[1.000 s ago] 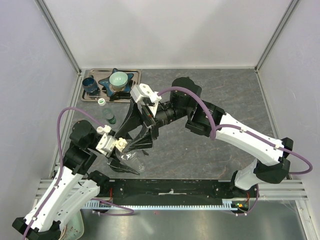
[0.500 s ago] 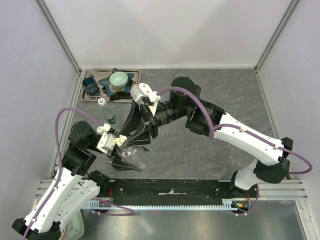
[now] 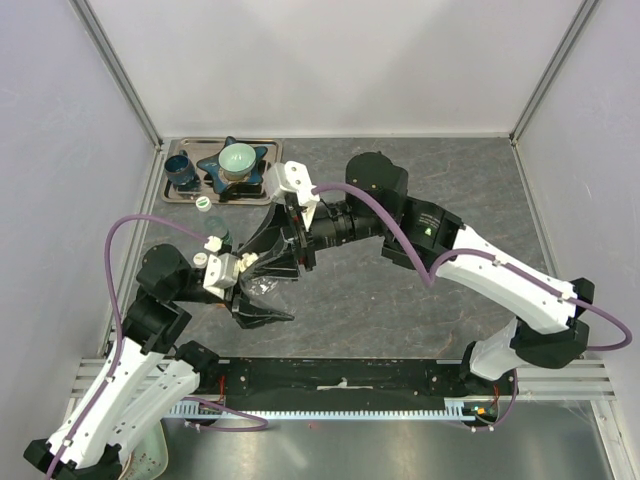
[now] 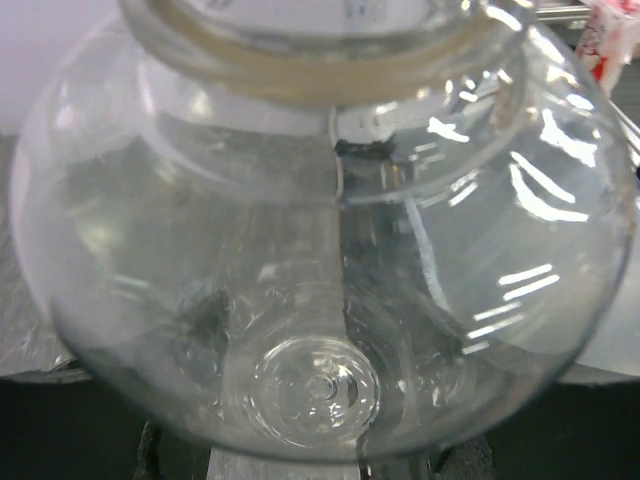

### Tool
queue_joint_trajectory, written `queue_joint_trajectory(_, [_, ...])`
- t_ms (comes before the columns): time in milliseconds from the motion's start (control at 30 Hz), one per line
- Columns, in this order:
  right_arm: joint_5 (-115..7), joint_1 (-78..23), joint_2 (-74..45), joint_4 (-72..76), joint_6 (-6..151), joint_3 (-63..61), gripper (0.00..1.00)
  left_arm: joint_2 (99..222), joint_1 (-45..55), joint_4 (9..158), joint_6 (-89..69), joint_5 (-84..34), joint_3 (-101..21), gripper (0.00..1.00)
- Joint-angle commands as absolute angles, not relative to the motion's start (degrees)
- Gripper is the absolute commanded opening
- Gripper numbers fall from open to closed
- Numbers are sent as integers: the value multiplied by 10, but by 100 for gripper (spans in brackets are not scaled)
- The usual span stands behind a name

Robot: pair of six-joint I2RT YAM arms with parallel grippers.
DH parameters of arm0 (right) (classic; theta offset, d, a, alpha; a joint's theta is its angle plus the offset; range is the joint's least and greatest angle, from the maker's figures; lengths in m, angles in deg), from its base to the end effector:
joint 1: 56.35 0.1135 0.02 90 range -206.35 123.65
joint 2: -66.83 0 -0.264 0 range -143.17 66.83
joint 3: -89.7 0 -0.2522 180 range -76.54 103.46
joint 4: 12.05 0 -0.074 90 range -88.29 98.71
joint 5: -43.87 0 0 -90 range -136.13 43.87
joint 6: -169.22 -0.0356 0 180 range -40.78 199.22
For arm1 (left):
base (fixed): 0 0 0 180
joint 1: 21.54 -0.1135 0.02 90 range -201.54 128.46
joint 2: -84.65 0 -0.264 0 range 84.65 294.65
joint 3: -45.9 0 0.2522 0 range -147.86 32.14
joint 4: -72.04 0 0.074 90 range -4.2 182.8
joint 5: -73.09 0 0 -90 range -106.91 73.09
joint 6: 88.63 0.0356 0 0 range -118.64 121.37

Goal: Screw on the bottle caps
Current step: Screw the bottle cap onto the plastic bottle.

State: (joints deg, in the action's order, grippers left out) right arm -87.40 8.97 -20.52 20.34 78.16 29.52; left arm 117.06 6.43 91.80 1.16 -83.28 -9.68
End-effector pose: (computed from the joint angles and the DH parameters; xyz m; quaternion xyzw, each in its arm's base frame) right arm 0.1128 0.3018 0.5128 -0.5629 0.4274 0.5709 0.4179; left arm 0.0881 -0.0837 0.3595 0.5244 0.4616 -0.5123 0.4994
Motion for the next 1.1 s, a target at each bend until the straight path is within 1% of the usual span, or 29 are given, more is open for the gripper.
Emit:
queue_joint_trajectory(0, [-824,108,-183,265,809,255,2,1175,49,933,-36,-667,-132,40])
queue_joint_trajectory(33, [-816,108,-178,266,810,251,0,1175,49,932,-36,-666,-134,42])
queue_joint_trajectory(400, [-752,98,-119,282,810,200,0,1173,45,933,-50,-649,-149,47])
queue_joint_trajectory(467, [-736,97,-111,284,805,186,0,1171,45,934,-46,-629,-151,48])
queue_joint_trajectory(567, [-700,96,-101,285,794,171,0,1172,45,932,-38,-583,-148,47])
queue_joint_trajectory(667, [-661,95,-92,278,768,158,0,1171,45,930,-40,-527,-148,44])
queue_joint_trajectory(767, [-658,95,-84,250,754,143,0,1168,45,921,-38,-548,-142,39])
queue_joint_trajectory(867, [-663,95,-88,232,751,147,0,1167,44,905,-57,-599,-132,27])
queue_joint_trajectory(900, [-663,94,-95,227,741,149,0,1166,44,898,-59,-612,-131,21])
queue_joint_trajectory(933, [-663,94,-102,225,736,158,0,1166,44,895,-59,-630,-129,20])
queue_joint_trajectory(1000, [-651,94,-126,231,714,172,0,1164,44,895,-55,-629,-127,17])
queue_joint_trajectory(1067, [-614,95,-145,246,701,189,0,1160,44,898,-47,-590,-127,15])
